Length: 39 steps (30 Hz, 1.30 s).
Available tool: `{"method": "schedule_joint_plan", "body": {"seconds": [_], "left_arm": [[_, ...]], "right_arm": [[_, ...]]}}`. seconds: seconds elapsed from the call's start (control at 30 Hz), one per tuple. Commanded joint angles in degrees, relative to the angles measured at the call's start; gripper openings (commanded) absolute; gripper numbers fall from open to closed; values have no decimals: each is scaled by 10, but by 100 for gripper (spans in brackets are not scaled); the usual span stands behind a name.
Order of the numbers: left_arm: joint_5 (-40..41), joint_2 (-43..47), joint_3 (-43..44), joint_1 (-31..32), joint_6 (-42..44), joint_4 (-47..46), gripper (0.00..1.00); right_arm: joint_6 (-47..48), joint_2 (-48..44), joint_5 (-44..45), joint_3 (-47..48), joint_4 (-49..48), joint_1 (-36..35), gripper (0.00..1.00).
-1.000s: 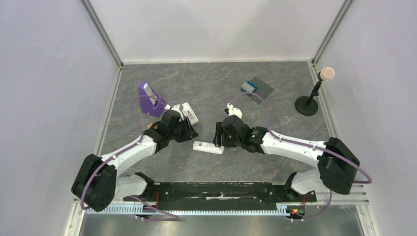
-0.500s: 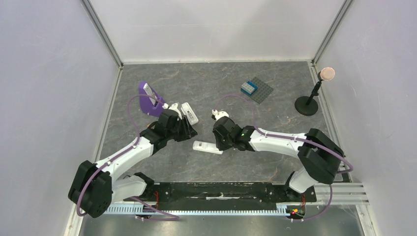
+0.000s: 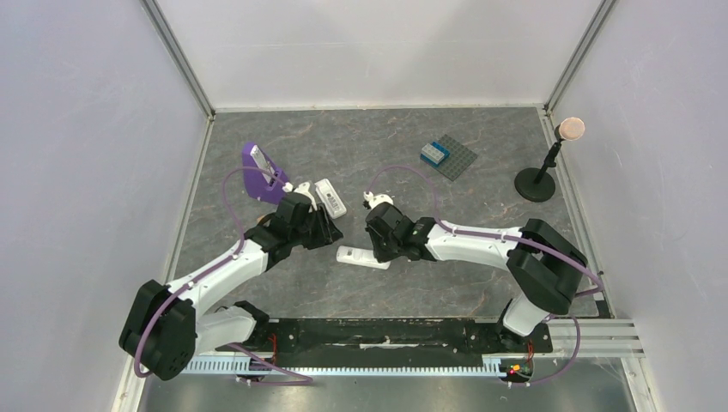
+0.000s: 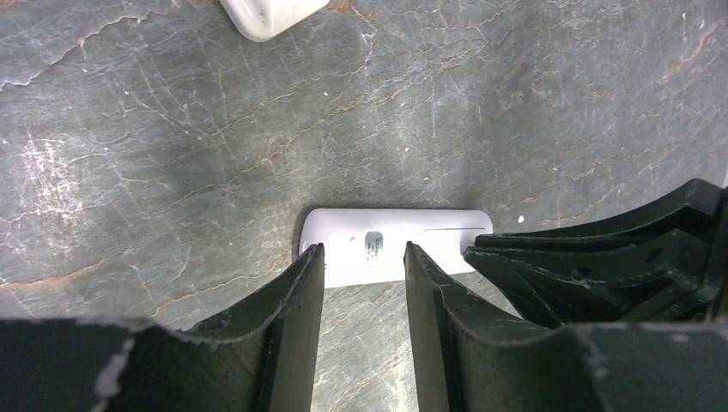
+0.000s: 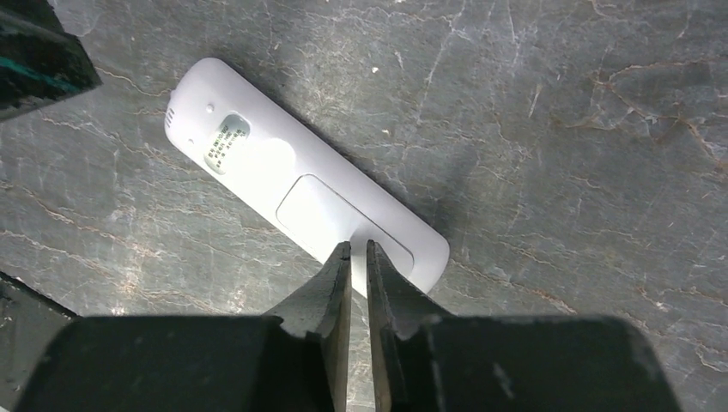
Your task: Load the batteries into the remote control
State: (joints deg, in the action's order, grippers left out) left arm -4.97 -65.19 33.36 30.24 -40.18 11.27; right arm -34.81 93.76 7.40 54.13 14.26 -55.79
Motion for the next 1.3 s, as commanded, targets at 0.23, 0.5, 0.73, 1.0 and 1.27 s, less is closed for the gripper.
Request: {"method": "schedule_joint_plan", "body": {"seconds": [0.23, 0.5, 0.73, 1.0, 1.27], "left_arm": [[82, 77, 49, -4, 23, 93, 46], [227, 228, 64, -5, 3, 211, 48], [275, 318, 92, -5, 10, 270, 51], [280, 328, 97, -5, 7, 288, 52], [282, 332, 93, -5, 7, 290, 53]], "right_arm": [[137, -33, -17, 103, -5, -4, 59], [343, 7, -163, 98, 9, -4, 88], [428, 71, -148, 122, 44, -4, 91], [425, 125, -110, 155, 84, -2, 72], [353, 122, -71, 144, 62, 37, 30]]}}
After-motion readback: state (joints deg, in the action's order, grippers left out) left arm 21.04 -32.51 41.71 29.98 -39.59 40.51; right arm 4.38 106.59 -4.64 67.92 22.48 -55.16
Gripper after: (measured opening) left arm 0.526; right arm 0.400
